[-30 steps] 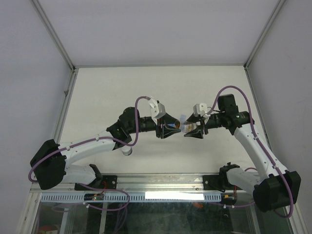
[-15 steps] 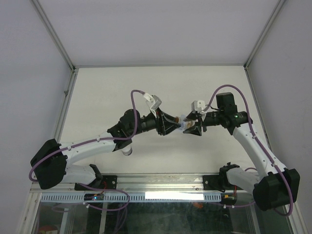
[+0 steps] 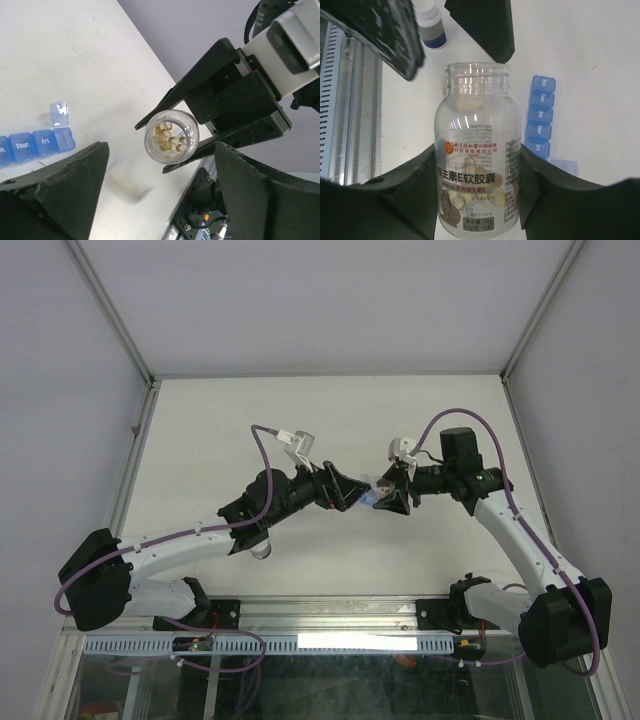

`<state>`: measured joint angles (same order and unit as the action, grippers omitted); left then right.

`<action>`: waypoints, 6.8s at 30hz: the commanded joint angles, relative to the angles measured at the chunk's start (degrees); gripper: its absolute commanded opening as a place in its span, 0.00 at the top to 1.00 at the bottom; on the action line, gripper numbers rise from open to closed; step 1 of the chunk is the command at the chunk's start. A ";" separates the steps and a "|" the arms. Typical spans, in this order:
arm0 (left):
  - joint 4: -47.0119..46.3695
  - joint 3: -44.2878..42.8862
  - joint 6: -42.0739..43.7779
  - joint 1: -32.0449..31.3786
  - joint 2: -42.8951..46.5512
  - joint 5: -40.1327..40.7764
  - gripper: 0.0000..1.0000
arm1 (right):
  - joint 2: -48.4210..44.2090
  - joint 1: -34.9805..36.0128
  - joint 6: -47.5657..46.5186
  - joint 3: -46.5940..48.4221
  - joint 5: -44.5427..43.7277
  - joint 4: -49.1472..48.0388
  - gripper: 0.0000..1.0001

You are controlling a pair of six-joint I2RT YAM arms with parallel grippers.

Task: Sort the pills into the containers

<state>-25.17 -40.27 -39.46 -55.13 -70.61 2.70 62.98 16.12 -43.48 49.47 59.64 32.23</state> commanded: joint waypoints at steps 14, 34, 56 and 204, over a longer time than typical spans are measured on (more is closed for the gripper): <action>5.33 11.83 13.53 0.47 12.95 3.19 0.09 | 4.60 -0.55 1.32 1.59 2.65 -1.32 1.00; -22.55 16.17 2.44 22.57 -2.25 -21.40 0.09 | -7.60 -15.27 53.99 -2.23 -13.85 -49.49 1.00; -5.22 0.83 7.27 30.84 -15.77 -17.74 0.10 | -2.54 -17.25 107.88 6.69 1.49 -102.14 1.00; -1.62 24.43 21.56 23.76 29.14 -18.87 0.01 | 23.19 -3.58 -3.86 3.97 -26.00 3.61 1.00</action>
<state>-23.20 -17.02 -19.99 -31.44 -41.76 -16.05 85.71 11.55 -46.74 51.11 35.64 36.51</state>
